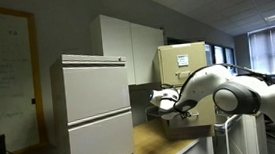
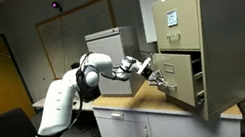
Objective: Open the bottom drawer of the file cabinet on the right
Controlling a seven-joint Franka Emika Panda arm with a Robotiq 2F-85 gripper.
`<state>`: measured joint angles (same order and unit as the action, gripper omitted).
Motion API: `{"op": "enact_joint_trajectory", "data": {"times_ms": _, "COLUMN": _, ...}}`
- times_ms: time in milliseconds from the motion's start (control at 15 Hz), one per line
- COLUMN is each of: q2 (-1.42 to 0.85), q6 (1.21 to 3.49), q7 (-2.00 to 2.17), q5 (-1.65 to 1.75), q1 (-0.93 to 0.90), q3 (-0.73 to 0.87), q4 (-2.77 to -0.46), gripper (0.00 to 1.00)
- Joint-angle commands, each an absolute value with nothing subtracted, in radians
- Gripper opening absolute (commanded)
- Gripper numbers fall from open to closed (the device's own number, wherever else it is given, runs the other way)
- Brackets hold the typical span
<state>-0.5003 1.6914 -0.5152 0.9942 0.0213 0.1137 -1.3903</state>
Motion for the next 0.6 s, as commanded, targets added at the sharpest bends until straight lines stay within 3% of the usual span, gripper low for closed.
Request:
{"op": "enact_joint_trajectory", "data": {"times_ms": 0, "q2": -0.380, "q6": 1.535, "q7": -0.459, "q5": 0.920, "q1": -0.008, "q3": 0.051, "q4": -1.600, "gripper": 0.04}}
{"op": "enact_joint_trajectory", "data": {"times_ms": 533, "q2": -0.114, "q6": 1.288, "q7": -0.339, "q5": 0.593, "q1": -0.021, "q3": -0.046, "q4": -1.883, "gripper": 0.04}}
